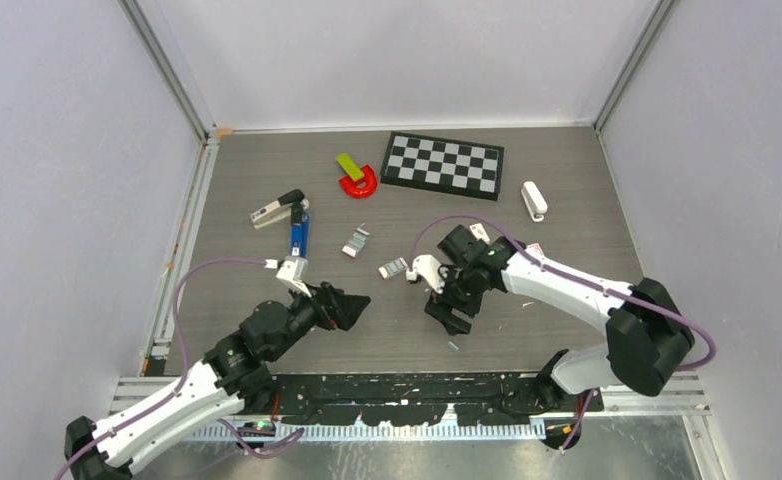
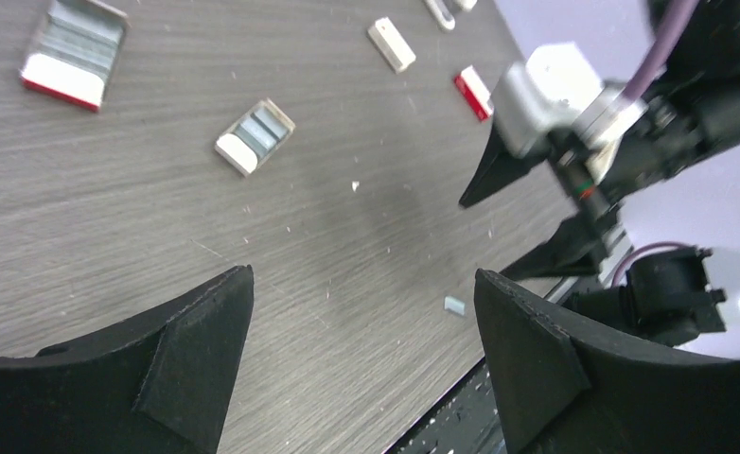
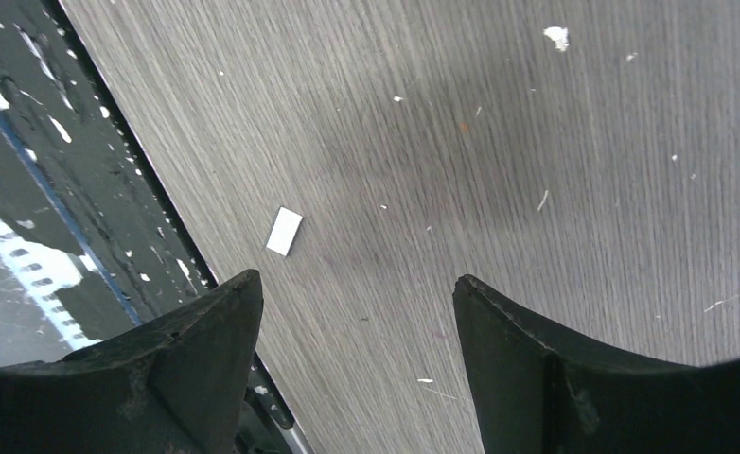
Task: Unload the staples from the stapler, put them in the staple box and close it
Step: Pick up the staple from the center of the board.
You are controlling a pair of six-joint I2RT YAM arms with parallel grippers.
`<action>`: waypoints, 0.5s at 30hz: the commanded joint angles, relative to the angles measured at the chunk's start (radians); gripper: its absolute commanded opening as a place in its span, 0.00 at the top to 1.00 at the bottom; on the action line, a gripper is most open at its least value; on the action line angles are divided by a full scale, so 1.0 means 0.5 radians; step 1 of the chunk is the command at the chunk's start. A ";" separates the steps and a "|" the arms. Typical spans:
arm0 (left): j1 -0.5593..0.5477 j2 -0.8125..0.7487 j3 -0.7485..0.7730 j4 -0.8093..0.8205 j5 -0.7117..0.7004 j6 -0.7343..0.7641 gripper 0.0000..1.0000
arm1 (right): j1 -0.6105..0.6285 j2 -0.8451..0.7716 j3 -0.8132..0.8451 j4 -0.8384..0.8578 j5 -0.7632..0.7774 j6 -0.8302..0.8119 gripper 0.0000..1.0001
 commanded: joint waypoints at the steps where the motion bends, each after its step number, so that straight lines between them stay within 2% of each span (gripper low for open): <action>1: 0.008 -0.236 -0.042 -0.258 -0.229 0.020 0.15 | 0.189 0.179 0.073 -0.013 0.232 0.025 0.22; 7: 0.006 -0.500 -0.099 -0.375 -0.250 -0.008 0.18 | 0.372 0.305 0.098 -0.057 0.263 0.036 0.22; 15: 0.007 -0.465 -0.077 -0.390 -0.239 -0.007 0.20 | 0.481 0.372 0.108 -0.099 0.268 0.047 0.23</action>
